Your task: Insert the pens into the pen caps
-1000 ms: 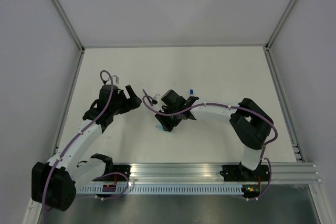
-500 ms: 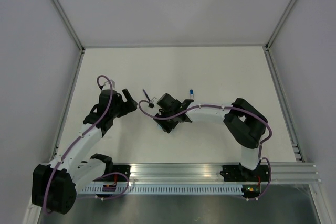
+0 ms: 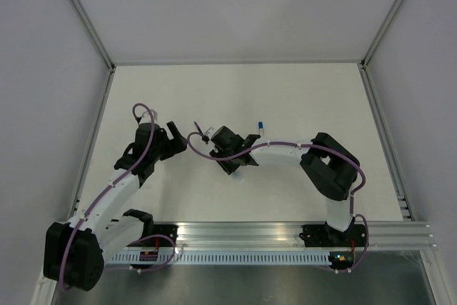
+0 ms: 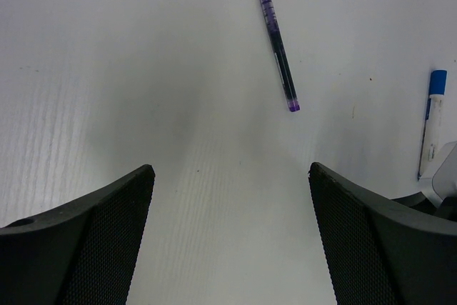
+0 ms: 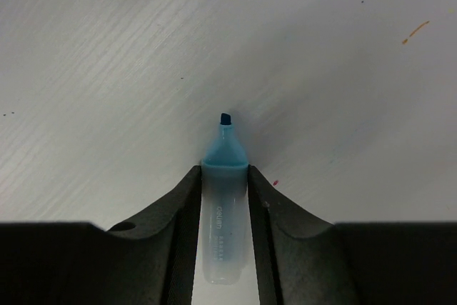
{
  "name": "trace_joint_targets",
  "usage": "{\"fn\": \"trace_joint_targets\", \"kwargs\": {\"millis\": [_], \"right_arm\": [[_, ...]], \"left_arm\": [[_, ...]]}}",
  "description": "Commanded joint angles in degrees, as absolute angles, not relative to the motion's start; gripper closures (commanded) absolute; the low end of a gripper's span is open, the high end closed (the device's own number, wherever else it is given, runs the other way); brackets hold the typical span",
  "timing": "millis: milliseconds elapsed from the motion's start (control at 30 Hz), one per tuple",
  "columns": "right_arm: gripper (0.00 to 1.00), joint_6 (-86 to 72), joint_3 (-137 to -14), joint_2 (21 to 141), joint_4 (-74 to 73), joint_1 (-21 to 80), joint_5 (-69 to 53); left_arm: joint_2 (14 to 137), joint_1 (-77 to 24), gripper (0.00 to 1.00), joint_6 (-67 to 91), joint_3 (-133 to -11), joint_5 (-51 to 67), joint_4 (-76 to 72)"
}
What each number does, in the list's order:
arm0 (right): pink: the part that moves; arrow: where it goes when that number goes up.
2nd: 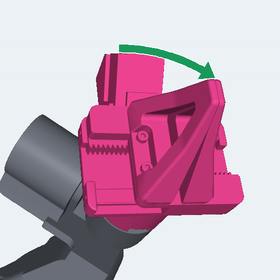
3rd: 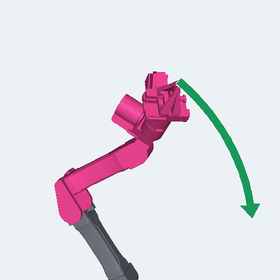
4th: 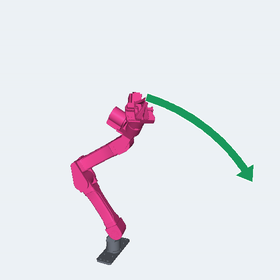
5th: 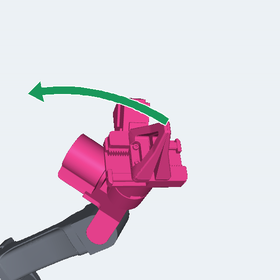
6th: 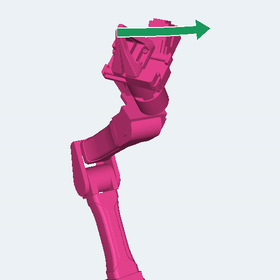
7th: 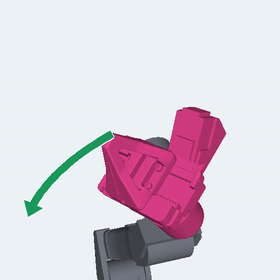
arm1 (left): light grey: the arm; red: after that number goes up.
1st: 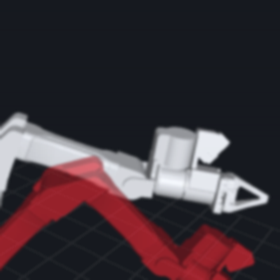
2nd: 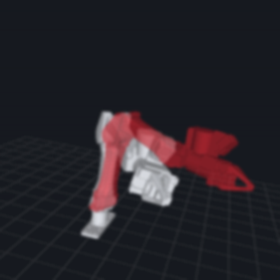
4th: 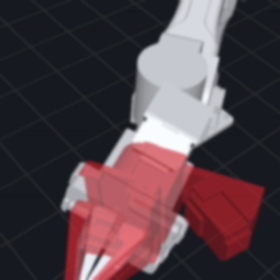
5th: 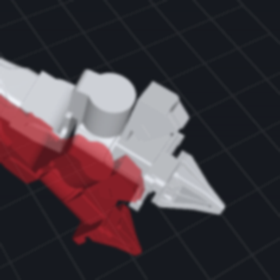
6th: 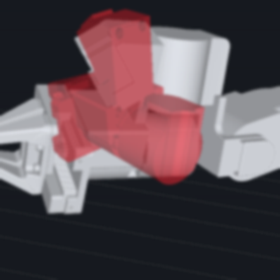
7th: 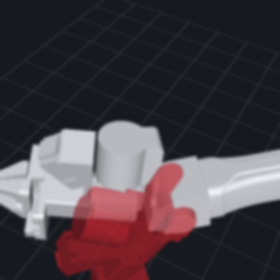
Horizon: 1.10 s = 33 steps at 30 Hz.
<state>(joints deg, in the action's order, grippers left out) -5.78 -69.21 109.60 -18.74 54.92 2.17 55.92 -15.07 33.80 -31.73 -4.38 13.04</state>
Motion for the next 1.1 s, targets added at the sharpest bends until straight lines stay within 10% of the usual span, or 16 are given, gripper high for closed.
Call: {"fn": "trace_joint_targets", "kwargs": {"millis": [0, 833, 1067], "right_arm": [[0.63, -9.05, -70.13, 111.71, -21.79, 54.93, 4.84], [0.57, -11.16, -79.19, 115.05, -41.58, 54.14, -1.84], [0.76, -12.3, -75.68, 114.79, -38.5, 54.14, -3.34]], "left_arm": [[56.43, -14.68, 0.07, 34.72, -31.64, -3.69, 10.37], [52.29, -14.68, 0.07, 34.54, -30.59, -3.08, 11.16], [51.59, -14.68, 0.07, 34.89, -30.06, -0.89, 10.55]]}}
